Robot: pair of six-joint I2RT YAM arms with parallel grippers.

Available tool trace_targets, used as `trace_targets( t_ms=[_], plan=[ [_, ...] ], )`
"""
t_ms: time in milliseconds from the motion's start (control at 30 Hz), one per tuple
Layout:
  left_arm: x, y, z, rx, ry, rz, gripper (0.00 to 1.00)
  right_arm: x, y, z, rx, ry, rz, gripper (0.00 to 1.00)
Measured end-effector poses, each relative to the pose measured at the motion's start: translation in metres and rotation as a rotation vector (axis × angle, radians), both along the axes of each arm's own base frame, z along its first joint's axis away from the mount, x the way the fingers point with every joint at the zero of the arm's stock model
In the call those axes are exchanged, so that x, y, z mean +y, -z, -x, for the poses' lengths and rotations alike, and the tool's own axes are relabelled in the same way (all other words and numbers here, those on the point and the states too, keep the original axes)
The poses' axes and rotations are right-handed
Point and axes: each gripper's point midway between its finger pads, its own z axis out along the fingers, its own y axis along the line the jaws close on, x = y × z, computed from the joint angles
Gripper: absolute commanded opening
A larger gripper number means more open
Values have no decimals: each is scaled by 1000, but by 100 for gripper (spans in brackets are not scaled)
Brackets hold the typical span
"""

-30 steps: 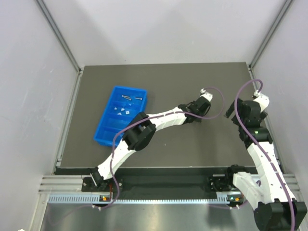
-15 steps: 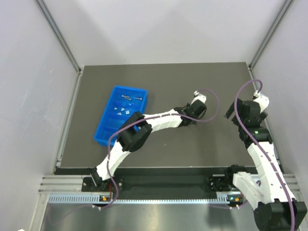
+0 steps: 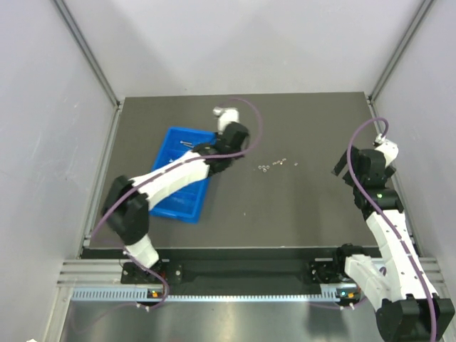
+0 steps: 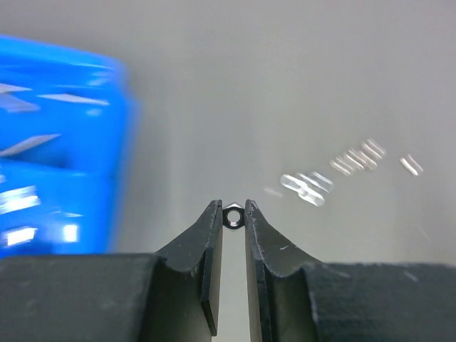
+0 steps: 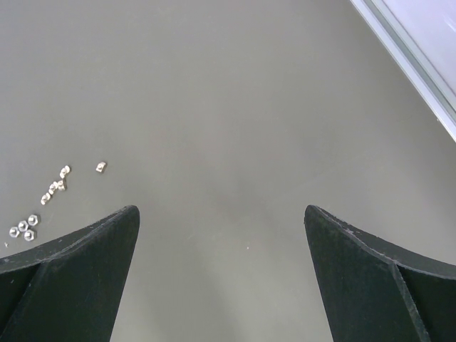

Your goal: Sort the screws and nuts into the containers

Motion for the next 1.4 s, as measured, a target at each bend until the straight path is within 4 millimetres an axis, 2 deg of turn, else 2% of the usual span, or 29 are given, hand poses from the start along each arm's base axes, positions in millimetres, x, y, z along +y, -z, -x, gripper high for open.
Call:
trace_targets(
  t_ms=[100,200,300,367,500,633,700,733,833,967,1067,1133,1167,1233,1333,1400],
  plan=[
    [71,-13,-8,-12,-163,19,14,1,0,0,0,-3,-3,100],
    [139,-13,-3,-5,-326,25,14,2,0,0,1,-8,-6,100],
    [184,-8,14,13,-439,14,14,3,1,0,1,-13,-9,100],
    [203,-2,28,29,-490,8,15,3,2,-1,5,-13,-10,100],
    [224,12,48,63,-557,-7,15,4,6,-2,21,-19,-14,100],
    [239,36,62,114,-602,-33,17,7,12,-4,42,-33,-25,100],
    [242,42,65,125,-611,-38,20,9,14,-5,51,-40,-31,100],
    [242,43,65,129,-612,-41,28,10,15,-5,53,-44,-34,100],
    [241,46,63,132,-612,-44,42,13,17,-6,59,-56,-42,100],
    [241,45,61,138,-603,-59,59,14,19,-9,62,-65,-49,100],
    [232,31,52,133,-579,-38,60,15,19,-11,59,-66,-50,100],
    [216,10,42,105,-529,2,60,15,20,-12,62,-66,-50,100],
    [205,1,38,87,-494,20,60,15,21,-12,64,-66,-50,100],
    [167,-21,30,43,-383,55,60,15,22,-13,69,-68,-52,100],
    [88,-41,22,9,-172,96,58,17,23,-14,71,-74,-56,100],
    [30,-38,15,18,-26,116,58,17,23,-14,71,-77,-58,100]
  ],
)
